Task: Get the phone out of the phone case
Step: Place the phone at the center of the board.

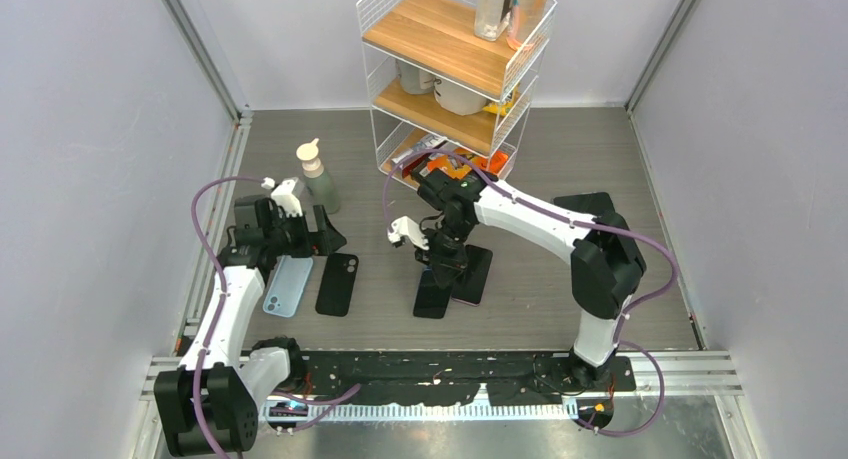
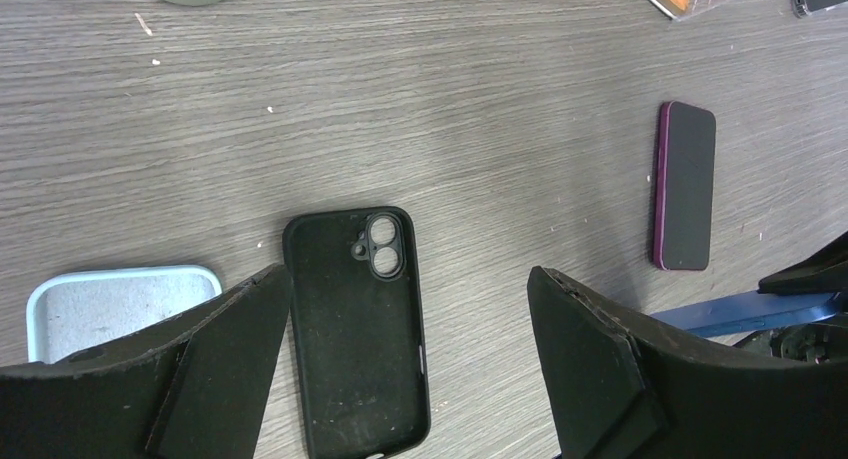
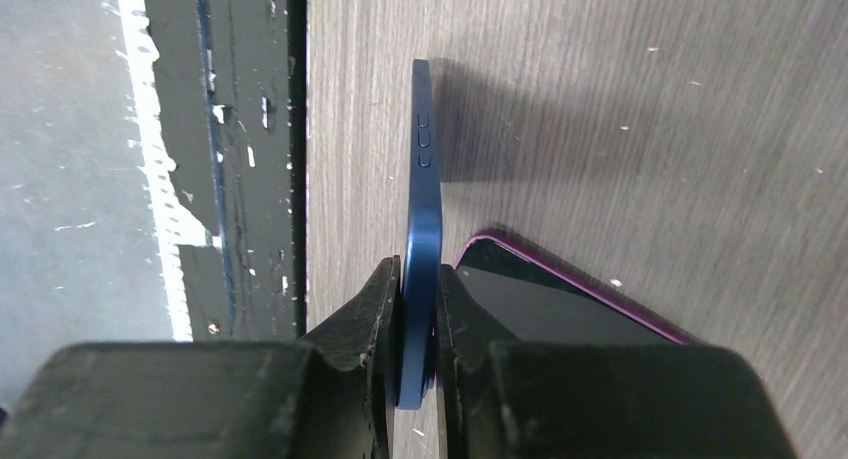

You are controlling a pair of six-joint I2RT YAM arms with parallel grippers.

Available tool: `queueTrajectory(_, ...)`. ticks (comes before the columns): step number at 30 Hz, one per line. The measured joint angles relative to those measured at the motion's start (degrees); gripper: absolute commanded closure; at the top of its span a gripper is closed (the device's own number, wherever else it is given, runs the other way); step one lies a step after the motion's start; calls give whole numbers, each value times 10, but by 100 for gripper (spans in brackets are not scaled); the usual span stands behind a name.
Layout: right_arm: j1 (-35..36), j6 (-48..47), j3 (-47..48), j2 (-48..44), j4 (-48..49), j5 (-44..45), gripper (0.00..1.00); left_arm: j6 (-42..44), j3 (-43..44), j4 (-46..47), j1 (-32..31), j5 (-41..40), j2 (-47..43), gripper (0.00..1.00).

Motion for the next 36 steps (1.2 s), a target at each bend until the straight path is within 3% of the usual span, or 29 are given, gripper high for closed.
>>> queueTrajectory(6,-7,2,34,36,-17,-8,90,0,0,0,0,5,0,8)
queueTrajectory(17,-28,19,103,109,-29,14,63,-1,0,0,0,10,0,8)
queueTrajectory(29,-49,31,140,175,-34,38,62,-4,0,1,0,21,1,8)
queueTrajectory(36,-49,38,158,201,-39,58,55,-4,0,4,0,28,7,8)
